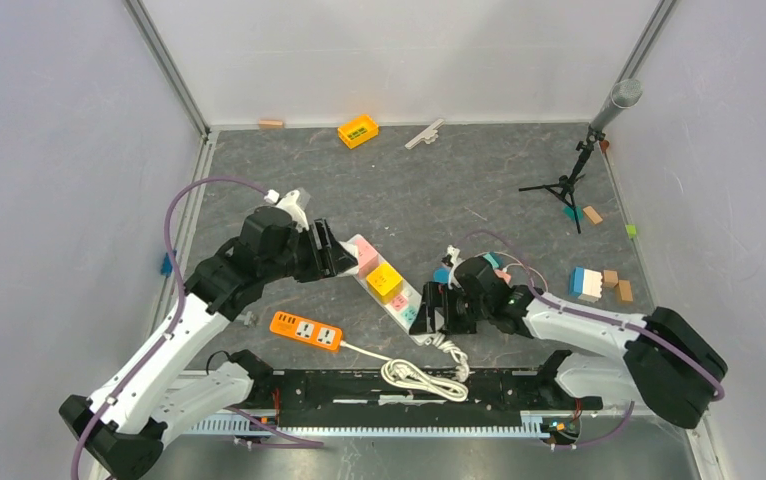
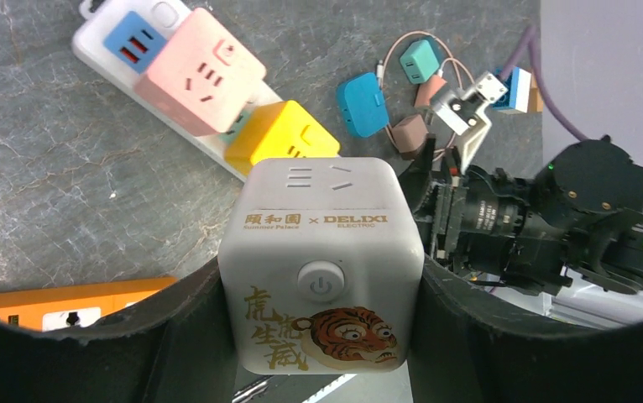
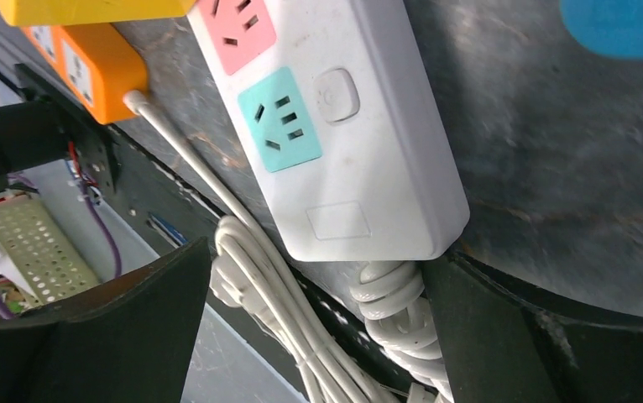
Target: Insert the plug
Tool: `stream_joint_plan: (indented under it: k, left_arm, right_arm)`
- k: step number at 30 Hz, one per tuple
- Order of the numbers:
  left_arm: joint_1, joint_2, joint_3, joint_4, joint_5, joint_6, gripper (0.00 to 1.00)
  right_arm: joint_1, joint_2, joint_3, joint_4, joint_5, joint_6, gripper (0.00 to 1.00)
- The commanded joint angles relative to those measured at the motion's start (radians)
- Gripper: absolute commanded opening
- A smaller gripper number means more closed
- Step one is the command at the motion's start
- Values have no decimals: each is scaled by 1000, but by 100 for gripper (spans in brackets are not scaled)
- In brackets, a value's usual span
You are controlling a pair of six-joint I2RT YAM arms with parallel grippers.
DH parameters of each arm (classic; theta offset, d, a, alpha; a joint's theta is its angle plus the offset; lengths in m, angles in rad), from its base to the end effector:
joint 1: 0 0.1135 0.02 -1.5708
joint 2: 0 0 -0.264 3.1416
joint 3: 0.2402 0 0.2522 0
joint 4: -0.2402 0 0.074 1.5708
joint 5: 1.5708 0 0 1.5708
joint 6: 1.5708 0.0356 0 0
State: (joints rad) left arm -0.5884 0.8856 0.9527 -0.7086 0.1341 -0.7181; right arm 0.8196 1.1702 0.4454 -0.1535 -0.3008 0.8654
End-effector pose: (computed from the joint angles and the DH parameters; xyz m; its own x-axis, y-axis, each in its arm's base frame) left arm 0.1478 -0.1044 0.3288 -0.7954 -0.2532 -0.5507 0.1538 0.7945 -0.5874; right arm 0.1351 0.1601 0.1560 -0.9703 0.0264 -0.2403 -0.1363 0.7613 0.6339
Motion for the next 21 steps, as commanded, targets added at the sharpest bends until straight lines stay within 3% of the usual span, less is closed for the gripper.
stream_joint_plan:
  k: [1, 4, 9, 16, 21]
  left_arm:
    - [6, -57, 11, 68, 7, 61, 2]
    - [6, -78, 8, 67, 8, 90, 2]
    - [6, -124, -4, 69, 3, 136, 2]
    - [6, -196, -48, 107, -9, 194, 2]
    - [6, -226, -69, 110, -3, 213, 2]
  right_arm:
    - [1, 87, 52, 266, -56, 34, 98]
    - [3, 176, 107, 326, -98, 35, 98]
    - [-1, 212, 199, 272, -92, -38, 98]
    - [-41, 108, 294, -5, 2, -210, 98]
    - [-148, -41, 251, -117, 18, -257, 98]
